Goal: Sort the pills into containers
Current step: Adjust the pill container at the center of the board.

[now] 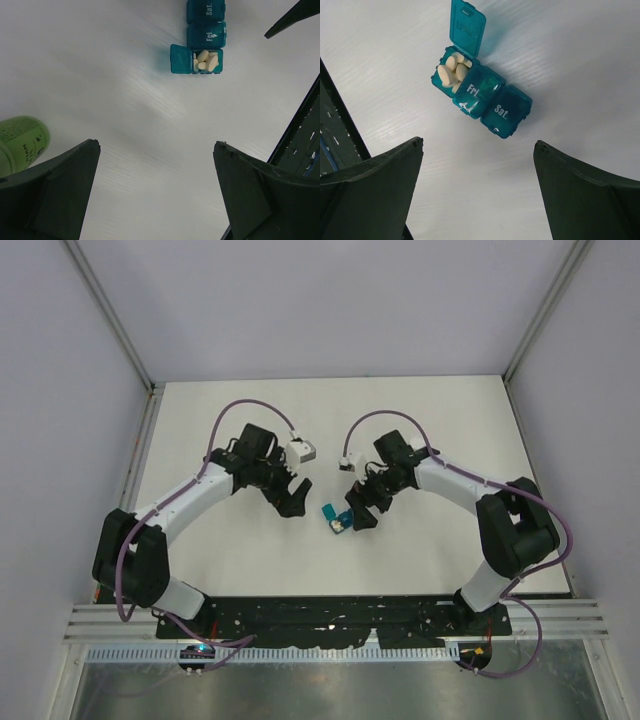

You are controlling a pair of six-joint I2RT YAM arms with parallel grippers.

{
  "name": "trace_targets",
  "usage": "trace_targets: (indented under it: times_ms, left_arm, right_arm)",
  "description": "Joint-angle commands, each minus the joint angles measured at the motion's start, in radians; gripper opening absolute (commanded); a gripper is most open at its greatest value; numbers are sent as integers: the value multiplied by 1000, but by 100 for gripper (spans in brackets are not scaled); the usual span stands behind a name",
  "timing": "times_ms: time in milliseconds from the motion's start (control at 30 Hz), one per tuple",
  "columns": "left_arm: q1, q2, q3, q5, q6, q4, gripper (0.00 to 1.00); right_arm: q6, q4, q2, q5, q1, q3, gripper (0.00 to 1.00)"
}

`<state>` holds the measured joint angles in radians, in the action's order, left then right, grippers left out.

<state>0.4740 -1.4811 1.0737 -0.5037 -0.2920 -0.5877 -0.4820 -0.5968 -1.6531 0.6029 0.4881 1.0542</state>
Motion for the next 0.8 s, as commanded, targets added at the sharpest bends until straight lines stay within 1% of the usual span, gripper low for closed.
trace_targets:
  times_ms: [0,233,600,767]
  left_arm:
    - [2,-19,2,-52,14,75,100]
    - [0,36,-81,-41,1,121,99]
    - [-15,218,-196,10,-47,132,100]
    - [-23,265,-222,21,-58,127,100]
  right_arm:
    - [62,80,38,-89,12,1,95]
    - [108,187,65,-169,82,-25,95]
    - [135,268,65,-291,176,-46,95]
    - [131,301,65,-371,222,-60,95]
